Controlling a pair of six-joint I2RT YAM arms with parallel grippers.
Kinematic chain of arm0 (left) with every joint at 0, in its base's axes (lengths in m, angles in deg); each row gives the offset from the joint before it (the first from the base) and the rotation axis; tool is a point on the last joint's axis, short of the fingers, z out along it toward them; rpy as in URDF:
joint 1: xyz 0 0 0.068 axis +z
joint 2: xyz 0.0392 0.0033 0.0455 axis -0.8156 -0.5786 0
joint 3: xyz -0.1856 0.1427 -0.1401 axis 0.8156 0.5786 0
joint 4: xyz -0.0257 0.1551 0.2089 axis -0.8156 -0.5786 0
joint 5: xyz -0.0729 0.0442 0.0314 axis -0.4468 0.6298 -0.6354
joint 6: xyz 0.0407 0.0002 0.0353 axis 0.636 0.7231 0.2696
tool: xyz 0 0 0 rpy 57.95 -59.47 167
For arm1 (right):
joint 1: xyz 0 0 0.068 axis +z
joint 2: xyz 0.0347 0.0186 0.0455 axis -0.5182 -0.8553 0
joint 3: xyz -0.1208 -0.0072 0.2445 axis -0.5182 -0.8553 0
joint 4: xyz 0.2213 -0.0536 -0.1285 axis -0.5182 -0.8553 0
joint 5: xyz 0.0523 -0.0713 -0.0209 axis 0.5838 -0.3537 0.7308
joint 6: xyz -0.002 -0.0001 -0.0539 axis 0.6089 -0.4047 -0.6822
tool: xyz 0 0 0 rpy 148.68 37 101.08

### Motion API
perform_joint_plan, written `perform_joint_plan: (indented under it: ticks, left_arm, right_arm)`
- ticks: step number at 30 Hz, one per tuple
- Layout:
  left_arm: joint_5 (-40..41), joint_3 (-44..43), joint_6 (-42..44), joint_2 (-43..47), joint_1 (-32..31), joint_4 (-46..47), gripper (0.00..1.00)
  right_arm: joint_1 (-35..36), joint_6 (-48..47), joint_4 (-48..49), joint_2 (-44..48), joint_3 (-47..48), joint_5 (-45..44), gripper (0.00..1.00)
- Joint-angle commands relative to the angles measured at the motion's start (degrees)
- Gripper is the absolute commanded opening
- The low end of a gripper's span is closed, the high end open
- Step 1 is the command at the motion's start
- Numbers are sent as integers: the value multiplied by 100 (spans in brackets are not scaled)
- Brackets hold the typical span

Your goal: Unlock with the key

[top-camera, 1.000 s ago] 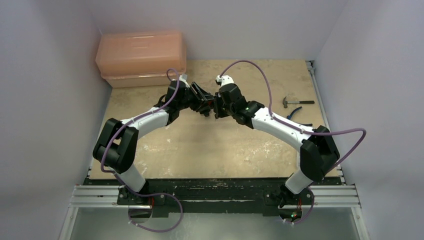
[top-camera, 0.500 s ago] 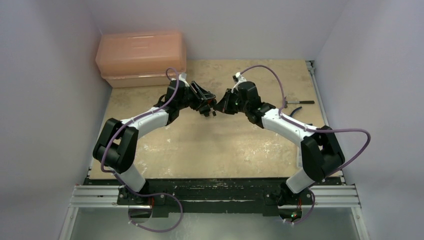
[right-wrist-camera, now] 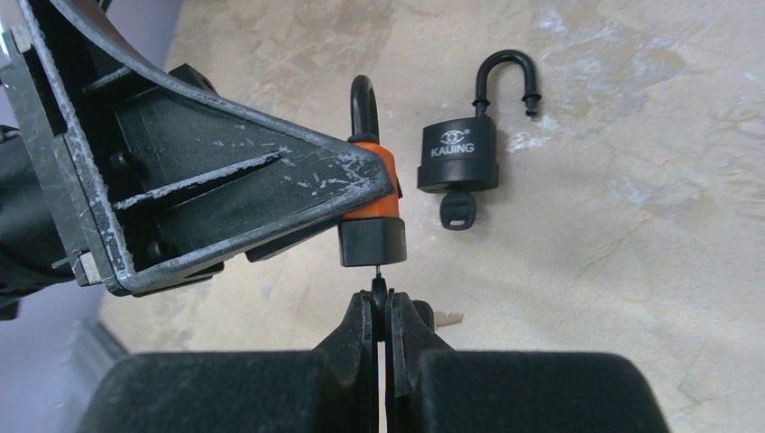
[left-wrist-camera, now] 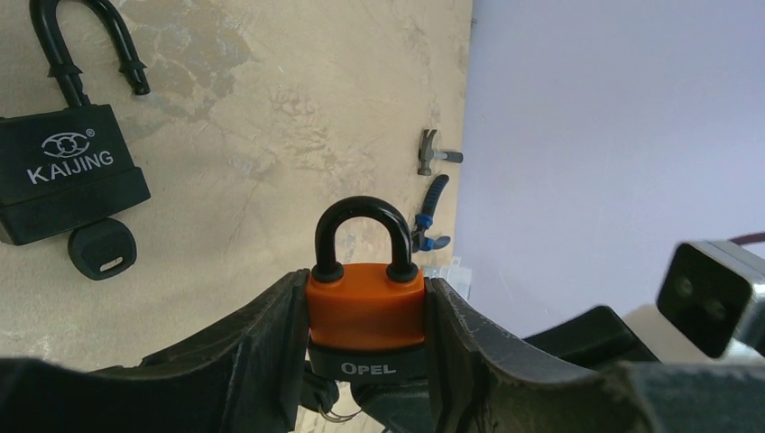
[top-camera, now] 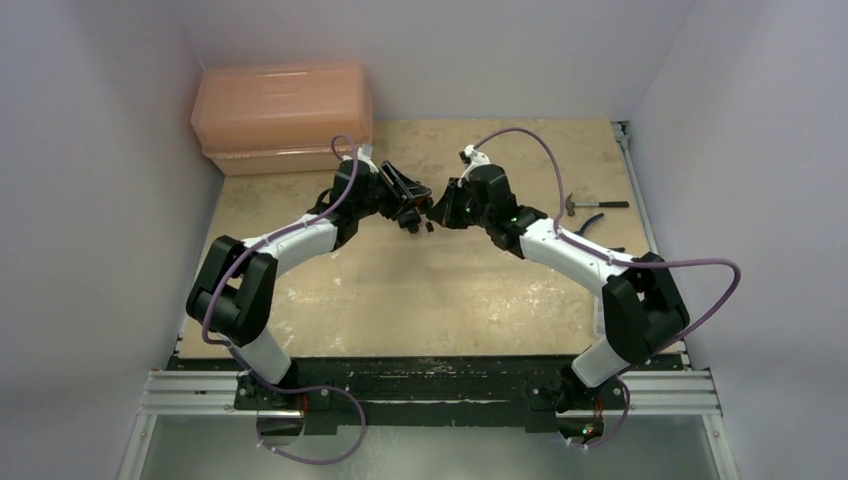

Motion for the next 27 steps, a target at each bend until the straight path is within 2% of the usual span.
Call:
perform_joint_plan:
  ticks: [1, 5, 9, 14, 17, 20, 27]
  left_arm:
    - [-690, -47, -50, 107, -93, 96, 0]
    - [-748, -58, -64, 90, -105, 147, 0]
    - [-882, -67, -107, 50, -146, 241, 0]
    - [-1080, -66, -216, 19, -254, 427, 0]
    - [-1160, -111, -221, 48, -309, 493, 0]
    - [-1136, -141, -296, 115, -390, 542, 0]
    - [-654, -99, -342, 564, -796, 199, 0]
  right_arm:
    - [306, -822, 42, 216, 337, -2616, 0]
    - [835, -1074, 158, 292, 205, -3808, 0]
    - [882, -909, 754, 568, -230, -4052, 0]
    - [797, -767, 810, 628, -72, -3678, 0]
    - [427, -310, 674, 637, -30, -2831, 0]
    - [-116, 233, 1224, 1000, -556, -1757, 0]
    - [-204, -246, 1369, 1686, -1091, -1357, 0]
